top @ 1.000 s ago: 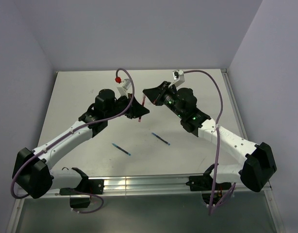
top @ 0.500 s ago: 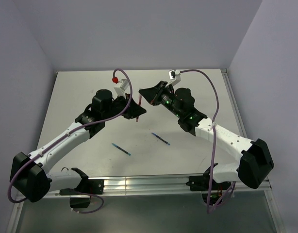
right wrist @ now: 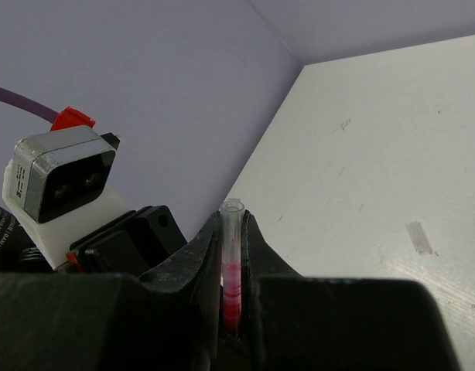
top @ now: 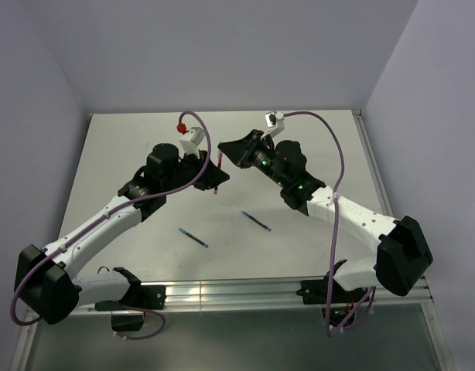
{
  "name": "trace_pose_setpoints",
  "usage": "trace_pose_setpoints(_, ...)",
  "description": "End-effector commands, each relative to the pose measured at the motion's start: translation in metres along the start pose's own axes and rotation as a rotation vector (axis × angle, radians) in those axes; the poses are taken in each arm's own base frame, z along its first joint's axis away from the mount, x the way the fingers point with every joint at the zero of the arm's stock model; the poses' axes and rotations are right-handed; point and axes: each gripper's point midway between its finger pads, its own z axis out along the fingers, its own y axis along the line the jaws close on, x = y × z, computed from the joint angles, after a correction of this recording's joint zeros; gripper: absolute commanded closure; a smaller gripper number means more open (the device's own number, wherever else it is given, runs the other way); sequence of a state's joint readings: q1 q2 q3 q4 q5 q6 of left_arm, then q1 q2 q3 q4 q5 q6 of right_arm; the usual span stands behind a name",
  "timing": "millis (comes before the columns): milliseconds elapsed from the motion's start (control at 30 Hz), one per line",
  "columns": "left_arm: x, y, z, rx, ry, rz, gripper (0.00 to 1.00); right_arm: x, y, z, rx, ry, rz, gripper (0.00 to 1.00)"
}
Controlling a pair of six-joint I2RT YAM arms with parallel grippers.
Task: Insert the pens into the pen caps
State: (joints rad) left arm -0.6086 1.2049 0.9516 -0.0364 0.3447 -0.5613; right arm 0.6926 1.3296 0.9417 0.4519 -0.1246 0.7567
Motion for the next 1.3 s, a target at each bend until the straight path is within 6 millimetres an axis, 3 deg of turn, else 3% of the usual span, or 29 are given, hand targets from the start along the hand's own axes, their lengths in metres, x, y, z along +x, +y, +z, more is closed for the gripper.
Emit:
trace_pose_setpoints(0,-0.063,0.002,-0.01,-0.053,-0.238,0.063,1.0,0.059,0.014,-0.011,-0.074,0.215,0.003,1.0)
trace_pose_setpoints(533,-0.087,0.005,-0.024,-0.062,-0.305,0.058,1.0,0.078,0.023,-0.012,-0.076,0.247,-0.039,1.0)
trace_pose_setpoints(733,-0.077,-0.004,-0.021,-0.002,-0.238,0.061,1.0,0.06,0.02,-0.008,-0.011,0.193,-0.061,1.0)
trace_pose_setpoints(833,-0.07,-0.008,-0.02,0.025,-0.205,0.047,0.89,0.05,0.017,-0.006,0.033,0.181,-0.062,1.0)
trace_pose_setpoints(867,-0.068,-0.009,-0.021,0.031,-0.194,0.043,0.81,0.039,0.017,-0.004,0.045,0.154,-0.062,1.0)
trace_pose_setpoints(933,-0.063,-0.012,-0.022,0.036,-0.18,0.034,0.75,0.027,0.016,-0.004,0.068,0.123,-0.055,1.0)
trace_pose_setpoints(967,-0.059,-0.016,-0.023,0.045,-0.171,0.039,0.65,0.018,0.014,-0.003,0.084,0.095,-0.05,1.0)
trace_pose_setpoints(1067,-0.051,-0.028,-0.024,0.039,-0.148,0.075,0.48,0.003,0.013,-0.003,0.103,0.062,-0.048,1.0)
trace_pose_setpoints(1167,-0.048,-0.041,-0.027,0.055,-0.134,0.096,0.43,-0.008,0.007,0.0,0.146,0.044,-0.053,1.0)
trace_pose_setpoints(1267,-0.045,-0.042,-0.032,0.041,-0.129,0.082,0.42,-0.026,-0.004,-0.001,0.185,0.022,-0.056,1.0)
